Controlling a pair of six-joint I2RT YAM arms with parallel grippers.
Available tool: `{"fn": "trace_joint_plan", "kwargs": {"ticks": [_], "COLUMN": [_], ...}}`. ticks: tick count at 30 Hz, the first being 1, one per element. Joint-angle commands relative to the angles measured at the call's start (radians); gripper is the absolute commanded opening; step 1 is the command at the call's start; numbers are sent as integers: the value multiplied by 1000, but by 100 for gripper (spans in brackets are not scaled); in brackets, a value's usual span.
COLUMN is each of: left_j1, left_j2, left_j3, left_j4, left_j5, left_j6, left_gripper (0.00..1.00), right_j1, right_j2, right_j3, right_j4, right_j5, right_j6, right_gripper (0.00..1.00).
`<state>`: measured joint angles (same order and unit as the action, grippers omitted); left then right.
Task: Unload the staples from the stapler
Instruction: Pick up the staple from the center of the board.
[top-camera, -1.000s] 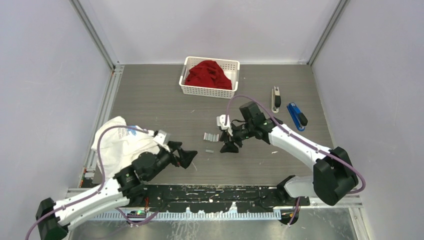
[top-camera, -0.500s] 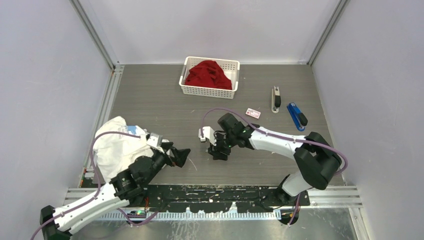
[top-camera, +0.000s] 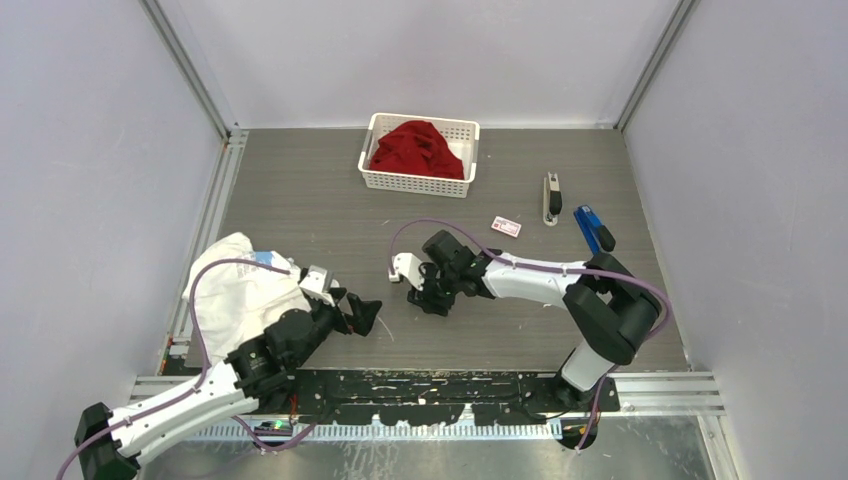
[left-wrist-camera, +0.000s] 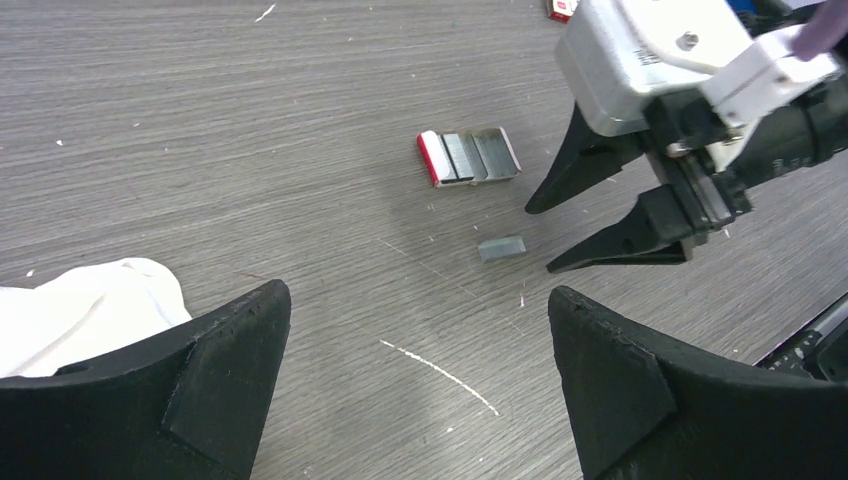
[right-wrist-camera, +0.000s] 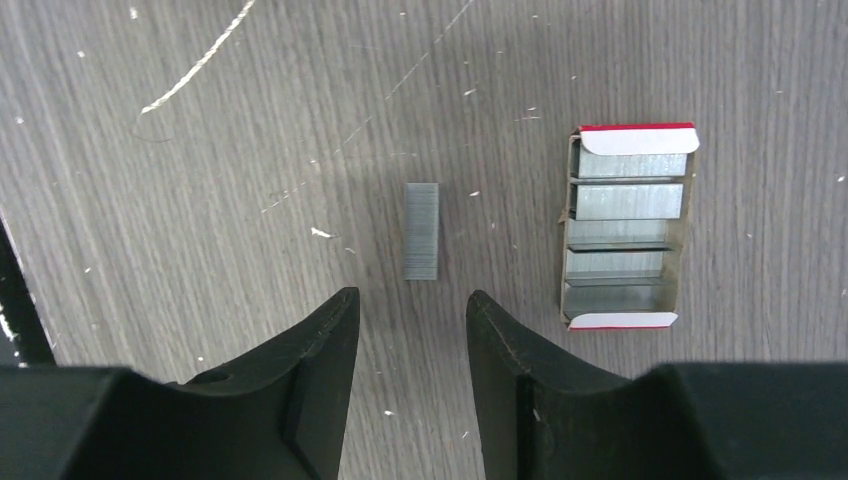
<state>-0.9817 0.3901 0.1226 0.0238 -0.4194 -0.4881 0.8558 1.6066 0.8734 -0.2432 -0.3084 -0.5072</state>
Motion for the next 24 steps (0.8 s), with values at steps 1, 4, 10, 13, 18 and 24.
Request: {"fn": "trace_joint_plan", "kwargs": {"ticks": [1, 4, 10, 13, 18, 24], "left_j1": [2, 2, 3, 3, 3, 2], "left_j2": [-34, -46, -44, -38, -27, -25], "left_j3": [24, 22, 23, 21, 22, 22], "left_j4": [21, 15, 17, 23, 30, 33], "left_j5": [-22, -25, -25, -23, -21, -19], "left_j6": [6, 5, 5, 5, 5, 6], "left_gripper": [99, 99, 99, 99, 99, 99], "right_j1": [12, 19, 23, 23, 24, 25], "right_j2": [24, 32, 40, 46, 51, 59], "right_j3": [49, 52, 55, 57, 59, 64], "right_j4": [49, 49, 48, 50, 50, 50], "right_j5": [34, 35, 40, 47, 51, 49], "right_j6": [34, 35, 35, 36, 38, 39], "right_gripper": [49, 48, 47, 46, 45, 43]}}
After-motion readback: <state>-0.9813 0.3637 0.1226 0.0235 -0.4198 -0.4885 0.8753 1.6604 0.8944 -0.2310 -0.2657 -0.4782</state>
